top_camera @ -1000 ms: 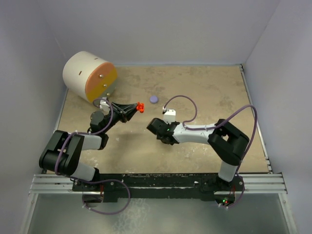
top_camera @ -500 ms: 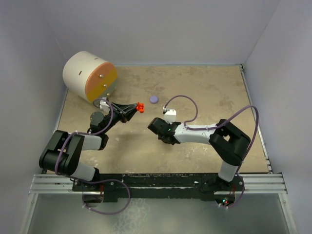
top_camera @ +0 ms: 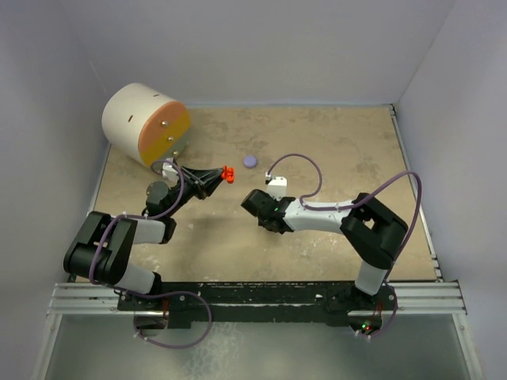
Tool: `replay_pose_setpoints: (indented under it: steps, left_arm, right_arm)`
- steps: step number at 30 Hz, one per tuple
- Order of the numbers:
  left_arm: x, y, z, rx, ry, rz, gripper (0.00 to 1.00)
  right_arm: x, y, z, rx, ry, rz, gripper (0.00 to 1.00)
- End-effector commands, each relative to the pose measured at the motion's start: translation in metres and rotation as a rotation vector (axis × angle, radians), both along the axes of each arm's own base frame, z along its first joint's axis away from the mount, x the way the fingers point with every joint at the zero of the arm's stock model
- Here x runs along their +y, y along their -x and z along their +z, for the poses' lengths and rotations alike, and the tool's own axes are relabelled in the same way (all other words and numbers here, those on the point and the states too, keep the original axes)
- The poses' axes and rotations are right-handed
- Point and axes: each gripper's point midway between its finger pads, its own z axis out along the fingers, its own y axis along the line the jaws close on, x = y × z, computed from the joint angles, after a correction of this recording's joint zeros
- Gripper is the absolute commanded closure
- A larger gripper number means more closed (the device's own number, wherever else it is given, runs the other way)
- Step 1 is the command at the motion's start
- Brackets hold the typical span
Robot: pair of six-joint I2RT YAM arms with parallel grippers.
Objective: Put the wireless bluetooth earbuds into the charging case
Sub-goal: Pick up the earbud from the center of the board.
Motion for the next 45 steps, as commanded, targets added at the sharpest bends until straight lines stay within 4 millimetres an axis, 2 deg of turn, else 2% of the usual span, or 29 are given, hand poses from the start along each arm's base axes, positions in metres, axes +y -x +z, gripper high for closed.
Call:
replay_pose_setpoints:
  steps: [1, 17, 23, 26, 28, 30, 40, 45]
  left_arm:
    - [0.003, 0.002, 0.010, -0.055, 0.011, -0.003, 1.00]
    - [0.002, 0.002, 0.009, -0.055, 0.010, -0.005, 1.00]
    - [0.002, 0.003, 0.010, -0.056, 0.010, -0.009, 1.00]
    - [0.002, 0.003, 0.009, -0.055, 0.009, -0.010, 1.00]
    - [0.002, 0.003, 0.009, -0.054, 0.006, -0.010, 1.00]
    - [0.002, 0.003, 0.009, -0.054, 0.002, -0.010, 1.00]
    - [0.002, 0.001, 0.009, -0.050, -0.041, 0.001, 1.00]
    - [-0.001, -0.001, 0.013, -0.051, -0.058, 0.003, 1.00]
  right_arm:
    - [-0.058, 0.058, -0.060, 0.283, 0.208, 0.023, 0.65]
    - [-0.058, 0.057, -0.060, 0.290, 0.207, 0.035, 0.75]
    - [-0.058, 0.056, -0.057, 0.287, 0.201, 0.036, 0.86]
    - [-0.054, 0.049, -0.048, 0.257, 0.182, 0.031, 0.92]
    - [-0.047, 0.041, -0.036, 0.216, 0.148, 0.028, 0.96]
    - [-0.037, 0.029, -0.015, 0.153, 0.093, 0.023, 1.00]
    - [0.004, -0.021, 0.102, -0.177, -0.203, 0.035, 1.00]
    - [0.012, -0.037, 0.158, -0.337, -0.319, 0.038, 1.00]
